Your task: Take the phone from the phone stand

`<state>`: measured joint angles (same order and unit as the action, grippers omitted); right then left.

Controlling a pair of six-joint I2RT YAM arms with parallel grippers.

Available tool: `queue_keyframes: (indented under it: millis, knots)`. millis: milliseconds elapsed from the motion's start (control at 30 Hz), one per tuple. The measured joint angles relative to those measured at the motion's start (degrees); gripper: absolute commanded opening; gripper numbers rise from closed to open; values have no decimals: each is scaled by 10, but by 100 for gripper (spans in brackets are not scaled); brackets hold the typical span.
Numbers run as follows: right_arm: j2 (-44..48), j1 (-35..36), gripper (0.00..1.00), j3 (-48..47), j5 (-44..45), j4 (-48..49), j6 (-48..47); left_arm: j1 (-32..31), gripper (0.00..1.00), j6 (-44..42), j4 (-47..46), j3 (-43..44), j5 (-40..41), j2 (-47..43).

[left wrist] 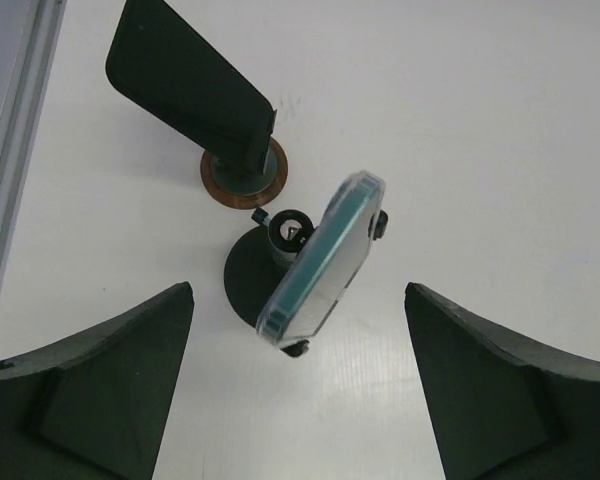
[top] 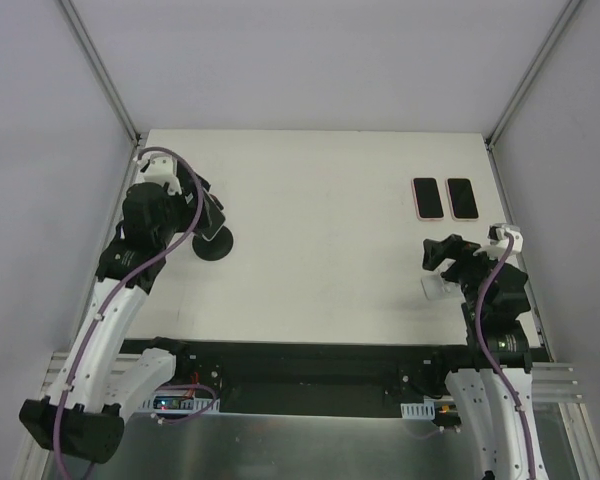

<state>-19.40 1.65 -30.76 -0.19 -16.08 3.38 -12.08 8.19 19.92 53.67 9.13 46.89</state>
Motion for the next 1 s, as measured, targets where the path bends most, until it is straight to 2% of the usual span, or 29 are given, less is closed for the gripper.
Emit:
queue_keyframes:
  millis: [167, 200, 300, 333, 400, 433, 567, 633, 733, 833, 1000]
  knots:
    - [7, 38, 96, 9, -24, 0, -9, 42, 74, -4, 7, 31, -47, 82]
    - [8, 44, 96, 10, -27, 0, -11, 50, 68, -6, 9, 33, -59, 91]
    - [12, 58, 96, 13, -34, 0, -14, 63, 56, -19, 16, 40, -96, 110]
    - [12, 62, 96, 13, -37, 1, -15, 63, 47, -24, 17, 41, -106, 114]
    - [13, 69, 96, 14, -42, 2, -17, 63, 36, -36, 19, 45, -138, 122]
    - [13, 72, 96, 15, -46, 2, -18, 63, 26, -39, 21, 47, -150, 124]
    - [12, 76, 96, 15, -70, 5, -22, 65, 6, -66, 28, 54, -218, 127]
    - [9, 77, 96, 15, -89, 8, -22, 64, 0, -79, 36, 57, -257, 127]
    - [-4, 79, 96, 15, -129, 18, -23, 51, 0, -98, 41, 61, -301, 132]
    - [-26, 80, 96, 15, -174, 30, -24, 14, 0, -118, 50, 71, -334, 142]
    - [-70, 94, 96, 7, -257, 49, -24, -49, 0, -147, 70, 101, -436, 176]
